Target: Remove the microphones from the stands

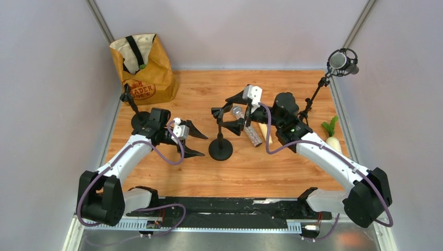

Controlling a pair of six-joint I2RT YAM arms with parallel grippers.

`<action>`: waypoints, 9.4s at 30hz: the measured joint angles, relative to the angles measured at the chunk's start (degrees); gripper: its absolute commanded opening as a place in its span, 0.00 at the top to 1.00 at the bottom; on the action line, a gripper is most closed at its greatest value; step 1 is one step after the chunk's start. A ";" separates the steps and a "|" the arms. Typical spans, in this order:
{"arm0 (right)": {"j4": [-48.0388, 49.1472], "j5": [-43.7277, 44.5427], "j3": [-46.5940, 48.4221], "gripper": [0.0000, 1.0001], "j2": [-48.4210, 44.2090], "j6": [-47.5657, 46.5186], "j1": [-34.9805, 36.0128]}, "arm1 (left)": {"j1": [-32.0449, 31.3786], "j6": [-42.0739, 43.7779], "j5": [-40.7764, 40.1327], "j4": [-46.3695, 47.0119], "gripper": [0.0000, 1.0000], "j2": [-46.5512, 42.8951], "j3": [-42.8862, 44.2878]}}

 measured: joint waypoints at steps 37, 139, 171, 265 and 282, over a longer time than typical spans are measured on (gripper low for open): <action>-1.77 15.91 6.08 0.00 4.11 6.69 1.27 | 0.02 -2.43 -1.49 4.02 0.25 -1.03 -2.32; -5.95 -2.34 -8.39 0.00 -8.81 -7.52 -18.03 | -9.44 -56.15 -28.76 89.29 1.00 20.79 -14.27; -5.90 -2.47 -9.07 0.00 -8.83 -7.61 -18.91 | 16.81 -58.69 -53.64 90.82 1.00 31.06 -3.37; 23.91 62.66 -16.74 0.58 7.67 -7.65 -32.17 | 3.26 -21.59 -11.26 14.97 0.20 -10.12 -5.60; 30.49 60.52 -16.15 1.00 10.12 -6.38 -33.29 | 3.26 -21.53 -11.28 13.73 0.20 -9.49 -4.46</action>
